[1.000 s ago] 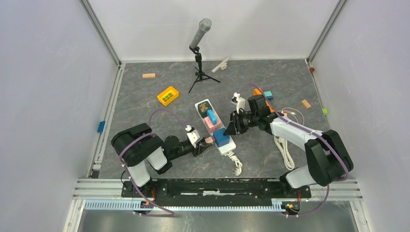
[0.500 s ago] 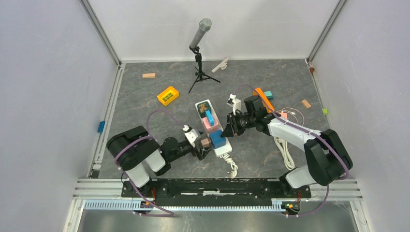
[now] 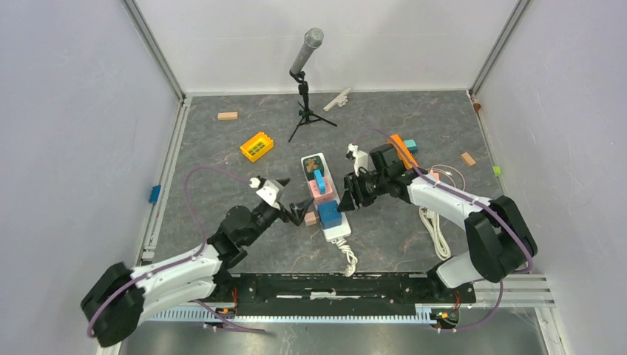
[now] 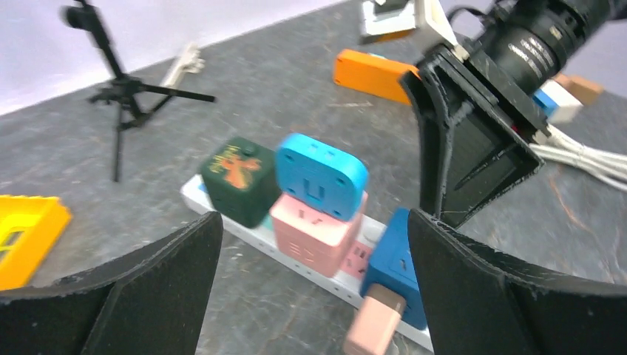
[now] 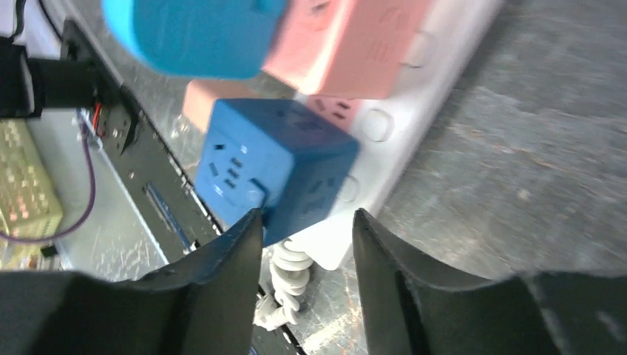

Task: Insert the plug
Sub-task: Insert the plug into the socket.

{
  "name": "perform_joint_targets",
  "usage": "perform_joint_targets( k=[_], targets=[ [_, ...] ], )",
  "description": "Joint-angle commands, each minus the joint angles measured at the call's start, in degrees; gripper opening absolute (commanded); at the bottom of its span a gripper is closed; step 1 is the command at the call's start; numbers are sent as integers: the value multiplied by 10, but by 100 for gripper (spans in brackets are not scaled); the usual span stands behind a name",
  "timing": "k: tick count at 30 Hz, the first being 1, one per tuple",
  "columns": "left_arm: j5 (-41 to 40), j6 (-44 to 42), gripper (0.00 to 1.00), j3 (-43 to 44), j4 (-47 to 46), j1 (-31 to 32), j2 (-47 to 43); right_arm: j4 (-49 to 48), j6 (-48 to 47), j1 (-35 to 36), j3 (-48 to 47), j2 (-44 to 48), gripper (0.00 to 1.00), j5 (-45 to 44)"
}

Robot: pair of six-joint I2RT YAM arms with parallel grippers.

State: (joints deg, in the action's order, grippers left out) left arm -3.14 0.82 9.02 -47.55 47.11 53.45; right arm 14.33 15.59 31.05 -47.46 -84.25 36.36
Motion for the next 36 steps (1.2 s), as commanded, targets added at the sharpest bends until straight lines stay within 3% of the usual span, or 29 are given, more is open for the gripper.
perform_joint_targets(
  k=[1, 8, 15, 23, 33, 36],
  targets=[
    [-115, 5, 100, 54, 269, 2, -109, 55, -36, -48, -39, 13, 57, -97],
    [-128, 51, 100, 158, 495, 2, -171, 125, -64, -139, -133, -15, 83, -289],
    [-119, 126, 100, 277, 643, 1, -109, 178, -97, -159, -228, -98, 94, -508],
    [-20, 167, 100, 336, 683, -1, -27, 210, -110, -168, -279, -199, 88, -562],
    [5, 200, 100, 302, 654, -2, -57, 184, -115, -196, -266, -221, 86, -553],
    [15, 201, 100, 299, 649, -2, -63, 180, -121, -198, -274, -242, 75, -534]
  ],
)
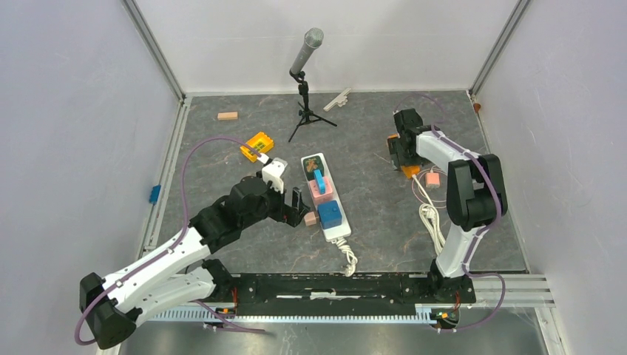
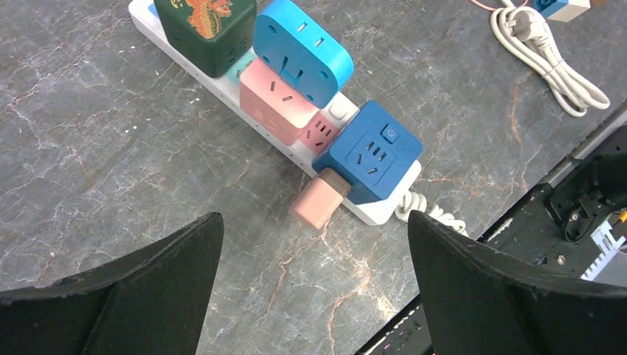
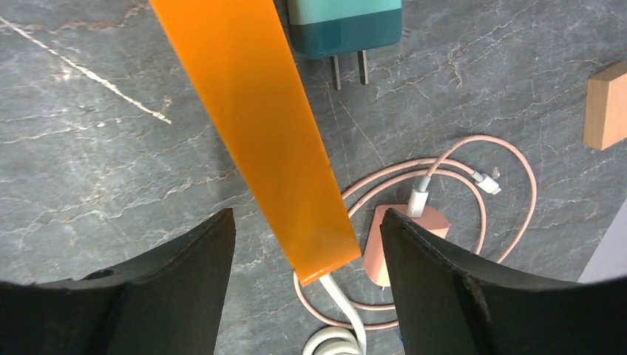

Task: Insert the plug
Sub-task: Insert the plug into the socket, then pick up the plug from the center of the board.

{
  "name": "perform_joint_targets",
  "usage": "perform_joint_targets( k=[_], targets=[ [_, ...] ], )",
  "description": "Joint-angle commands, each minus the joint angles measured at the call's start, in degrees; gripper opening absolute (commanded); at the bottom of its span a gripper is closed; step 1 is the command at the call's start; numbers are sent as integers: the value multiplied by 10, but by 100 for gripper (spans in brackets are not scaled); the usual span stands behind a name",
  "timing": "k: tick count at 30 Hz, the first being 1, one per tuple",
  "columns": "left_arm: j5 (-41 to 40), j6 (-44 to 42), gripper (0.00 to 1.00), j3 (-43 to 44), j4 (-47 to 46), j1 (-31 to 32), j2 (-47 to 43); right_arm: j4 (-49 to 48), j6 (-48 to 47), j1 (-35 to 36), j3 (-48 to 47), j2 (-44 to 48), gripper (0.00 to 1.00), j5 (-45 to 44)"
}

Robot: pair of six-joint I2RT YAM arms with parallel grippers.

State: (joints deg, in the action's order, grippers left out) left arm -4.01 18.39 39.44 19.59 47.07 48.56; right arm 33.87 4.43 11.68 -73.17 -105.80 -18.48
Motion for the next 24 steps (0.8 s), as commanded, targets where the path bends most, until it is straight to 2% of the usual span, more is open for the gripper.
perform_joint_targets(
  k=[1, 4, 9, 13, 17, 21, 24],
  targets=[
    [29, 23, 100, -6, -23, -1, -16, -16, -10, -4, -18, -34, 69, 20],
    [36, 23, 100, -3, -24, -2, -19, -16, -10, -3, -14, -37, 36, 24],
    [29, 33, 98, 3, -23, -3, -18, -17, -12, 33, 8, -25, 14, -23],
    [27, 37, 97, 21, -11, -3, -6, -9, -9, 98, 34, -18, 0, -89],
    [12, 51, 97, 42, 7, -6, 2, 4, -1, 175, 65, -16, 0, -152],
    [-42, 107, 99, 70, 36, -14, 9, 13, 23, 245, 109, -7, 1, -194],
    [-62, 131, 100, 94, 59, -23, 17, 22, 50, 306, 137, -3, 14, -230]
  ],
)
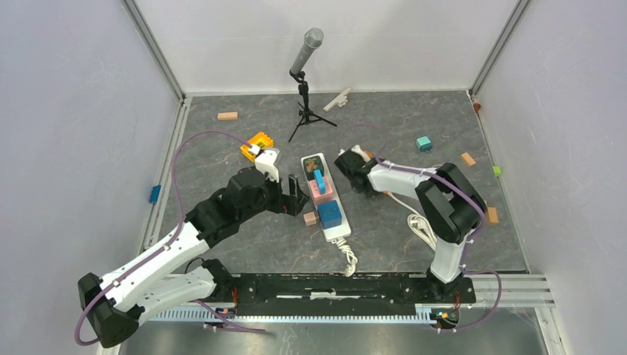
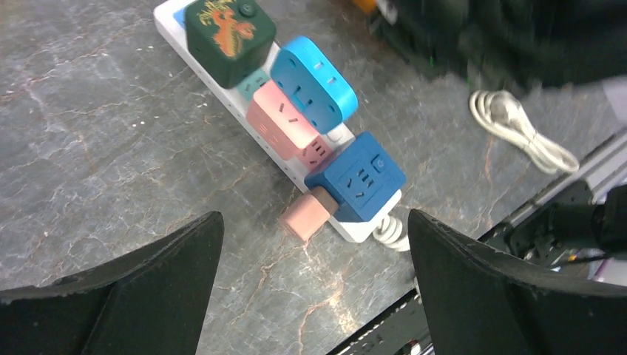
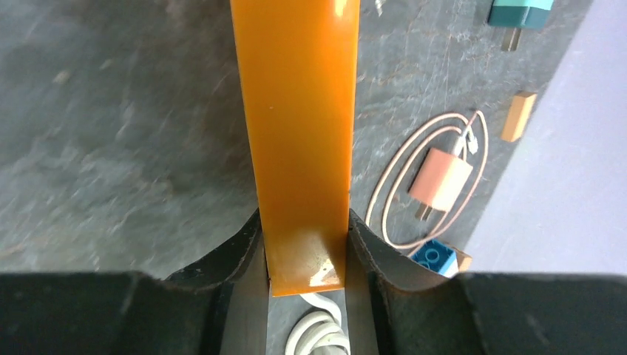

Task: Insert the plug
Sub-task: Pick up the plug from the center of the board.

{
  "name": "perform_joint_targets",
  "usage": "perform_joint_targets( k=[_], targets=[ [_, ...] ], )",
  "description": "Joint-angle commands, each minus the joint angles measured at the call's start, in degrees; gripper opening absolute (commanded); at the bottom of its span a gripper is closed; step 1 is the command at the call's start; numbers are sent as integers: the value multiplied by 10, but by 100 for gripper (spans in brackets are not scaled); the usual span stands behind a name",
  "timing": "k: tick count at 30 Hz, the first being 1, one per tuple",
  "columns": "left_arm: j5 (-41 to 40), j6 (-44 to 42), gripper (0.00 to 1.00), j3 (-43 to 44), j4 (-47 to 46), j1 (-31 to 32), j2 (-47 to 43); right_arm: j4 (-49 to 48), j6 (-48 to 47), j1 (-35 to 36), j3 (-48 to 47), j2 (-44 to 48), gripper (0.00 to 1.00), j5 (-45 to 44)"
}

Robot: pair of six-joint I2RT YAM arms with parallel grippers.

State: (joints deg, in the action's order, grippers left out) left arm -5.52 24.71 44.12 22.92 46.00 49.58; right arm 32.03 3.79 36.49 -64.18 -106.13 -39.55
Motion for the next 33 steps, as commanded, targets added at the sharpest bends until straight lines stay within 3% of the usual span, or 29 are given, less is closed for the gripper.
perform_joint_targets(
  k=[1, 4, 8, 10, 13, 23, 33],
  targets=[
    [-44, 70, 100, 54, 29, -16, 9, 42, 62, 73, 51, -1, 19, -30],
    [-32, 72, 100, 66, 30, -23, 15, 54, 79, 120, 56, -17, 33, -48],
    [-22, 73, 100, 74, 38, -35, 19, 53, 95, 146, 64, -6, 43, -18],
    [-10, 76, 100, 76, 41, -41, 22, 40, 95, 146, 73, 19, 57, 16],
    [5, 79, 100, 74, 42, -47, 27, 22, 92, 146, 82, 62, 70, 63],
    [42, 73, 100, 82, 44, -65, 42, -17, 84, 128, 112, 135, 72, 196],
    [114, 69, 100, 85, 44, -122, 63, -32, 44, -25, 93, 179, 86, 307]
  ],
)
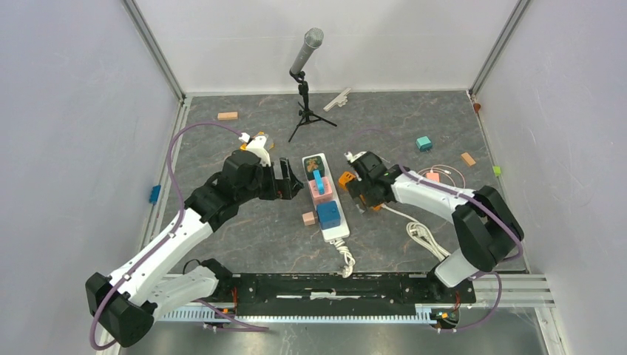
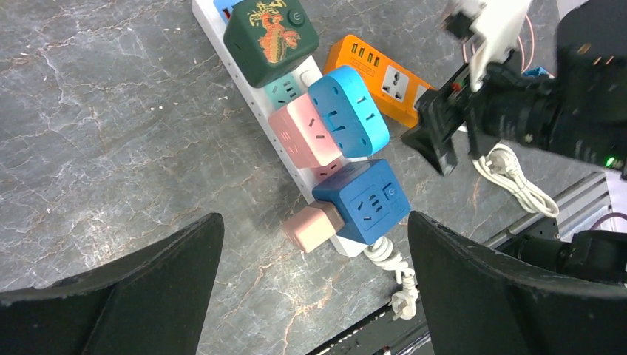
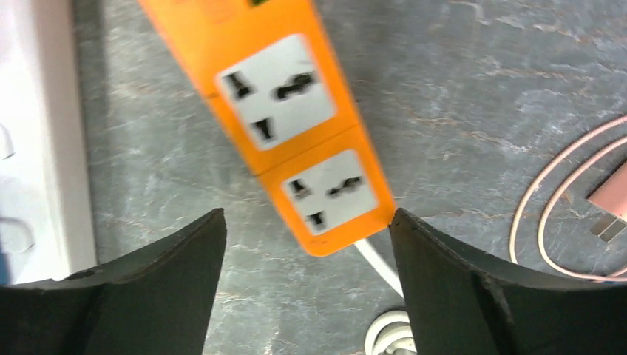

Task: Insert the plug
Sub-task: Pick up the plug from the center of the board.

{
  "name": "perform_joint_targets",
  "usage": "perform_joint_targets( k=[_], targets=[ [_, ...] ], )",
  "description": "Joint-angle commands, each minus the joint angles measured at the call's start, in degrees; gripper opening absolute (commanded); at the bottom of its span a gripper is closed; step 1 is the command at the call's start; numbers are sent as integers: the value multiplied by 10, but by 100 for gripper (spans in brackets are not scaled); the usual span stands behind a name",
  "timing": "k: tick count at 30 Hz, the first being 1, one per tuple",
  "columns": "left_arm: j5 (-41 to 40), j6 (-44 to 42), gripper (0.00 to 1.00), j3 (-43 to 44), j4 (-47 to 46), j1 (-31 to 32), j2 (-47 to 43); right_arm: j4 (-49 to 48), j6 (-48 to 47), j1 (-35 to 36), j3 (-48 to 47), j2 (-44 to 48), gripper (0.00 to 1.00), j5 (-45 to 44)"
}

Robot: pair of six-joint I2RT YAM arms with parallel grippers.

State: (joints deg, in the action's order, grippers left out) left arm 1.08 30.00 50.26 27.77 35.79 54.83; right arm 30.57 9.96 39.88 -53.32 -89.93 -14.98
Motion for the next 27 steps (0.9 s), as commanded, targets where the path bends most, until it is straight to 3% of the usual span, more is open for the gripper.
perform_joint_targets(
  k=[1, 5, 14, 22, 27],
  targets=[
    [55, 15, 100, 23, -7, -25, 13, -18, -23, -82, -28, 14, 89, 63],
    [70, 10, 100, 19, -12, -33, 23, -29, -30, -160, -90, -28, 98, 23],
    [79, -2, 100, 8, -15, -35, 34, -2, -15, -311, -268, -167, 98, -23],
    [85, -5, 100, -5, -16, -37, 38, 31, -27, -358, -402, -268, 98, -78],
    [93, -7, 100, -9, -16, -39, 45, 47, -48, -370, -478, -338, 98, -53]
  ],
)
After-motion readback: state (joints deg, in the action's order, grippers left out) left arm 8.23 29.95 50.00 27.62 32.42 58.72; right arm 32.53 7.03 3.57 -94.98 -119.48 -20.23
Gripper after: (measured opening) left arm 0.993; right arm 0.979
